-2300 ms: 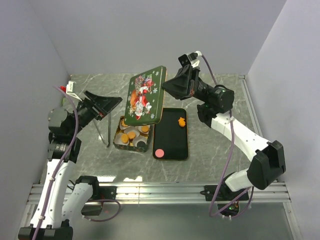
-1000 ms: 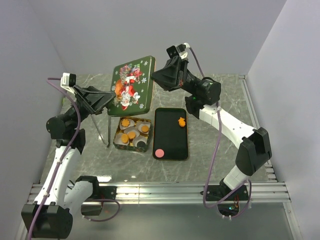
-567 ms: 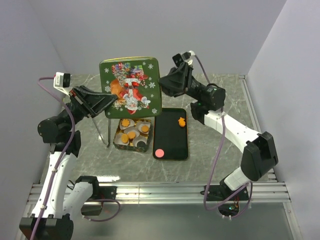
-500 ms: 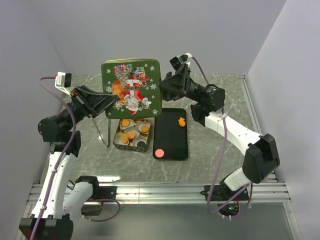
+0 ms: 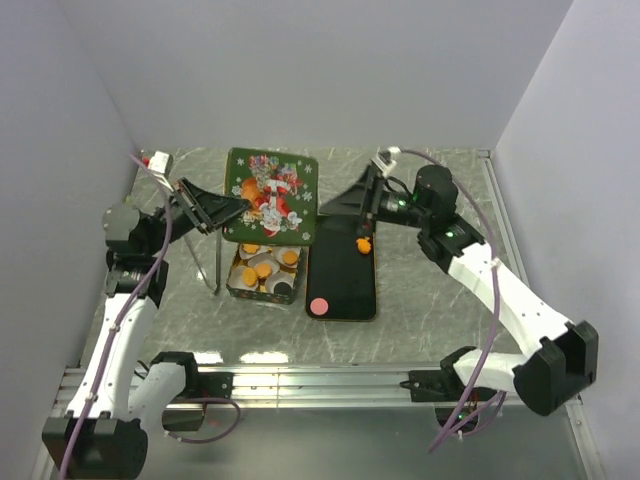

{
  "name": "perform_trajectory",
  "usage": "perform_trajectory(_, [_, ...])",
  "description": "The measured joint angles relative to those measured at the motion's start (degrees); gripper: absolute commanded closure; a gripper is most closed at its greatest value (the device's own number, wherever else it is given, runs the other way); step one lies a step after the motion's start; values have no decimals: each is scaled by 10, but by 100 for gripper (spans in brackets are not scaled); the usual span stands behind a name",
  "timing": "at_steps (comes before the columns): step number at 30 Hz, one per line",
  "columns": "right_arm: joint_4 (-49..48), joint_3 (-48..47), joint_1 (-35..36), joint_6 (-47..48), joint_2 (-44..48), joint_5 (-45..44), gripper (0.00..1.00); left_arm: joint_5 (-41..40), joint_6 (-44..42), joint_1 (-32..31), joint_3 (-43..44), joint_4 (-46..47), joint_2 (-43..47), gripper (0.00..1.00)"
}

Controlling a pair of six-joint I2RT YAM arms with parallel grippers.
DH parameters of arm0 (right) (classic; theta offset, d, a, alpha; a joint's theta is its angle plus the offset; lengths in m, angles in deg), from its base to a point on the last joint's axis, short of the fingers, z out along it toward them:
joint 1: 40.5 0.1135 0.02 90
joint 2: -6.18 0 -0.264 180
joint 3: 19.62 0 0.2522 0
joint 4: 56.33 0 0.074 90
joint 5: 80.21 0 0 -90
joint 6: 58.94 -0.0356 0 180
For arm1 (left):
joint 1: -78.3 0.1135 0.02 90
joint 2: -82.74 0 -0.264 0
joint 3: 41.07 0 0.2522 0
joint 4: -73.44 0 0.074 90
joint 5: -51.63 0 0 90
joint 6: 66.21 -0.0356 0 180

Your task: Pack the cookies

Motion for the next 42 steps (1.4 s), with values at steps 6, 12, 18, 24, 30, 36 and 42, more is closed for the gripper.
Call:
perform_trajectory(6, [263, 83, -94, 157, 54, -40, 26, 3, -81, 7, -36, -83, -71, 99])
perform_trajectory(12, [404, 97, -110, 255, 57, -60, 28, 28, -158, 15, -63, -119, -130, 99])
perform_trajectory(18, [434, 97, -109, 287, 61, -59, 28, 64, -196, 50, -98, -107, -192, 99])
perform_trajectory(24, [415, 101, -109, 281, 57, -54, 32, 88, -228, 67, -156, -96, -224, 99])
perform_trajectory(30, [359, 106, -71, 258, 2, -58, 32, 103, -223, 79, -182, -68, -225, 99])
perform_trajectory(36, [312, 82, -10, 225, -78, -74, 32, 104, -188, 80, -201, -3, -232, 99])
perform_trajectory(42, [259, 43, 10, 195, -151, -83, 31, 107, -113, 84, -241, 103, -240, 99])
